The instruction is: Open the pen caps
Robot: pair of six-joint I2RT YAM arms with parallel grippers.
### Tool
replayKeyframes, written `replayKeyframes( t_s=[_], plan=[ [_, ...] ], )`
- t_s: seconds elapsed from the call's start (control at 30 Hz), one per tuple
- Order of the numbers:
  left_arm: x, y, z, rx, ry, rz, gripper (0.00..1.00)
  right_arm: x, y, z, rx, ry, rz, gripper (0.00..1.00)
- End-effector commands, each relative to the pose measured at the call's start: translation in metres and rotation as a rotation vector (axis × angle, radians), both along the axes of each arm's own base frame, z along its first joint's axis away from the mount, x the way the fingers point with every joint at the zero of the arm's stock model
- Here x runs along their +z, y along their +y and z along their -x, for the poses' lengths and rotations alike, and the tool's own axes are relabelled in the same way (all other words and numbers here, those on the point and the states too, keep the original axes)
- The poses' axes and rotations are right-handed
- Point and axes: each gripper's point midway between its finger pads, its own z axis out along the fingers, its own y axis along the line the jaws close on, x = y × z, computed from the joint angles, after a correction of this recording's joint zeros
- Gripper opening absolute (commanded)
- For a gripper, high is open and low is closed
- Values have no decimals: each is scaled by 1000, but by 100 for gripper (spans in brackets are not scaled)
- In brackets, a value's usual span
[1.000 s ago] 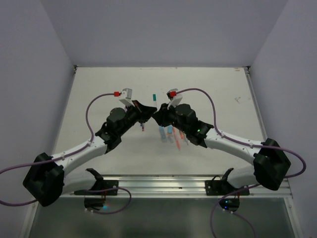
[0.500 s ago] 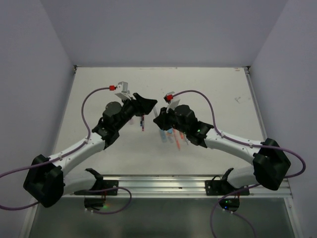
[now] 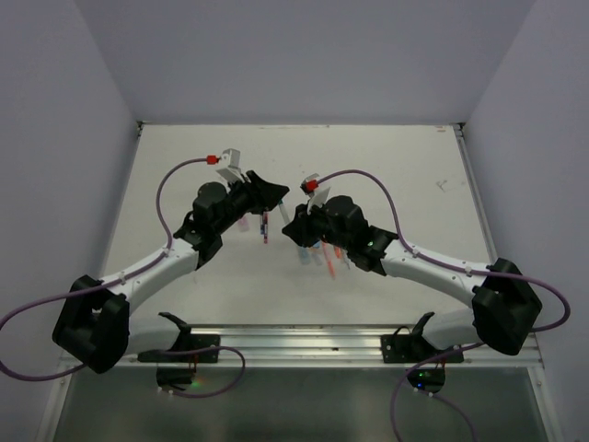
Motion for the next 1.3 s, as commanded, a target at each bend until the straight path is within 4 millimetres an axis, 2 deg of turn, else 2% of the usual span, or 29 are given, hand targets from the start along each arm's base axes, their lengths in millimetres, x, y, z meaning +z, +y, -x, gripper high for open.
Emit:
replayKeyframes(
  t_s=[0.0,0.33,0.7,0.9,1.03,1.13,1.17,1.2,1.27],
  plan=[
    [22,-9,0,-51,-59,45,47,17,6,5,49,-36,-40,0],
    [21,-10,3,-65,-60,50,34,19,7,3,45,-38,-46,0],
    [17,-12,5,-78,-51,51,33,23,8,1,43,-44,-49,0],
    [12,-14,5,-87,-37,46,28,25,9,0,44,-50,-49,0],
    [9,-16,4,-96,-29,43,20,24,8,0,46,-53,-39,0],
    [11,-16,4,-97,-31,40,8,22,8,0,49,-53,-31,0],
    [13,-16,3,-94,-35,39,2,20,8,1,53,-52,-28,0],
    [18,-16,1,-87,-43,37,0,18,7,2,55,-52,-20,0],
    [28,-12,-4,-59,-70,26,0,14,6,3,58,-47,-9,0]
  ],
)
